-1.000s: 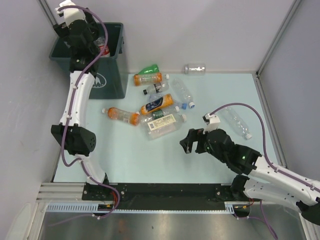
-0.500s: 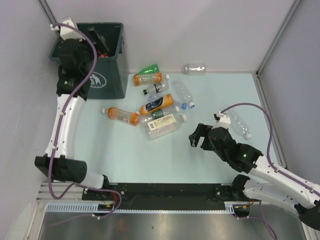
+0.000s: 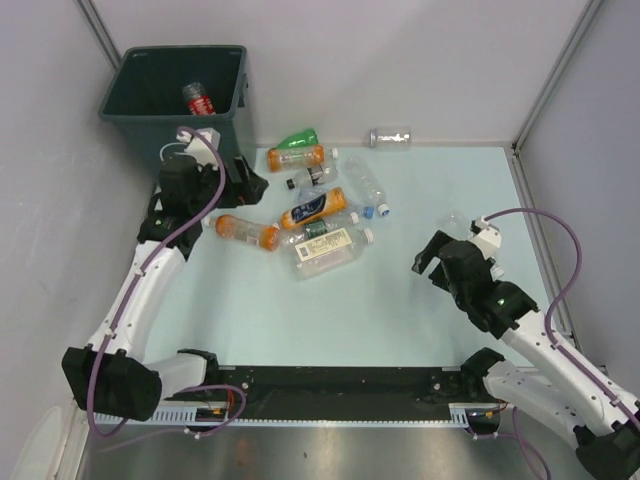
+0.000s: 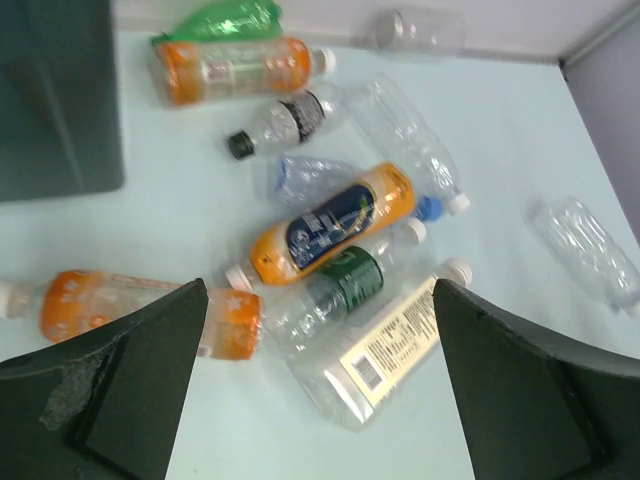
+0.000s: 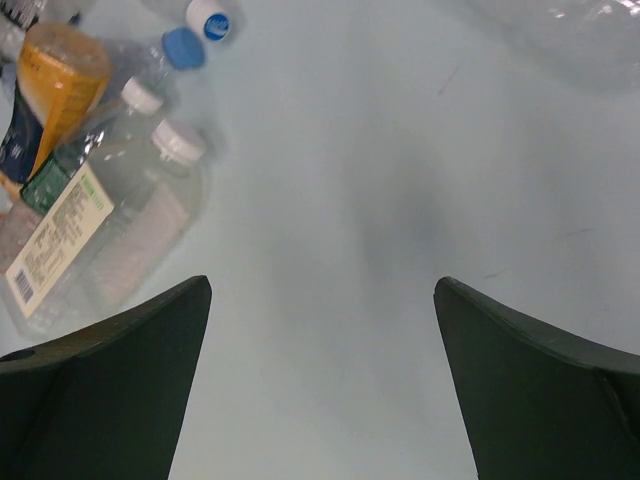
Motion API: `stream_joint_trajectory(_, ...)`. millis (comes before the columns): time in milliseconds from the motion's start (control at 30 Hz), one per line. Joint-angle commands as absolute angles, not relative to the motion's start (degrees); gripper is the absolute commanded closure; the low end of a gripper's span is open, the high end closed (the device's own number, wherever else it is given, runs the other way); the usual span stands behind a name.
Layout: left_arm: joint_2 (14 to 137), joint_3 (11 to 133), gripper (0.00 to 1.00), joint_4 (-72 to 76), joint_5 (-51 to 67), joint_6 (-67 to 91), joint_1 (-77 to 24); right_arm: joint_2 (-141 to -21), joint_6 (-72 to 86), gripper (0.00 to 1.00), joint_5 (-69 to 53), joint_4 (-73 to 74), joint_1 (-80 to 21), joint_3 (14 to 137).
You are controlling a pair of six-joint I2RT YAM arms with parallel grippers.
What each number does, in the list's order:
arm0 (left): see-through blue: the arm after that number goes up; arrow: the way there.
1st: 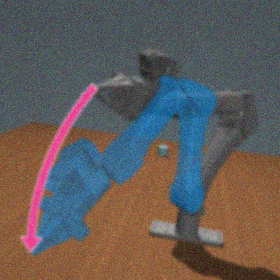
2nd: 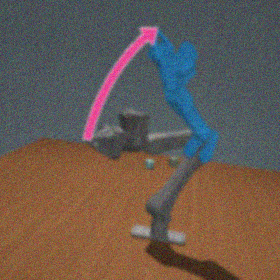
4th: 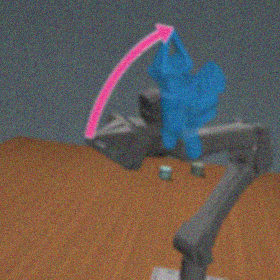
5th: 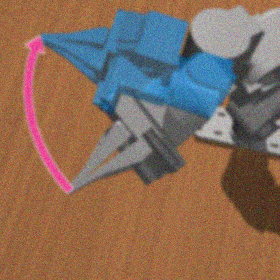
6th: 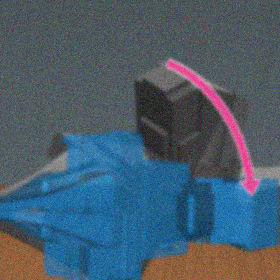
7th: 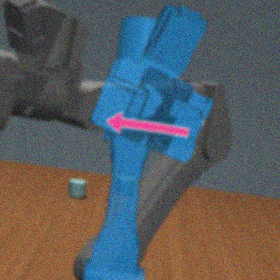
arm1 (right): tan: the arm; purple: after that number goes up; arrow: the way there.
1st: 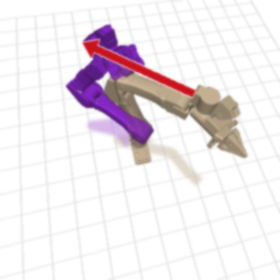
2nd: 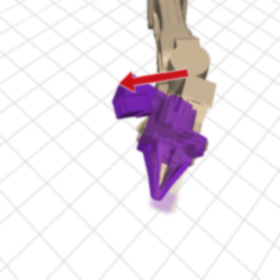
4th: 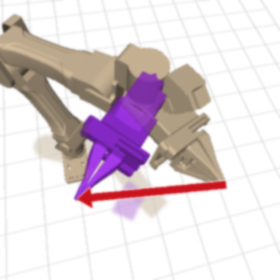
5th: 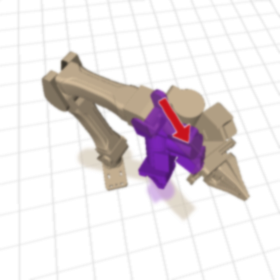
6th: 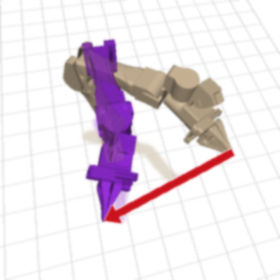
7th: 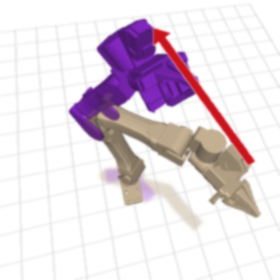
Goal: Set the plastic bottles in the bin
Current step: Pick up the plastic bottle at the center of the board.
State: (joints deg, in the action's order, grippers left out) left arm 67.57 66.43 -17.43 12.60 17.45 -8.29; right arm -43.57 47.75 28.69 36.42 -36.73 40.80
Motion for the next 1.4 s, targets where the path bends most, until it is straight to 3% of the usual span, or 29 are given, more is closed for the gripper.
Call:
stream_joint_trajectory(0, 63.6, 62.9, 0.00, -16.3, 16.5, 16.6, -9.5, -44.8, 44.1, 0.00, 30.1, 33.9, -30.4, 40.7)
stream_joint_trajectory(233, 63.8, 62.1, 0.00, -16.2, 17.3, 18.0, -9.5, -51.7, 37.7, 0.00, 36.1, 29.1, -25.1, 40.8)
stream_joint_trajectory(567, 63.9, 61.7, 0.00, -15.9, 18.5, 19.0, -9.4, -70.4, 20.2, 0.00, 30.3, 17.1, -10.5, 43.9)
stream_joint_trajectory(900, 66.3, 61.3, 0.00, -15.7, 19.1, 19.5, -9.1, -80.8, 5.4, 0.00, 35.2, 10.7, -9.1, 47.4)
stream_joint_trajectory(1367, 66.8, 61.3, 0.00, -15.8, 19.8, 19.3, -8.7, -95.8, -2.3, 0.02, 40.3, 8.7, -8.3, 55.1)
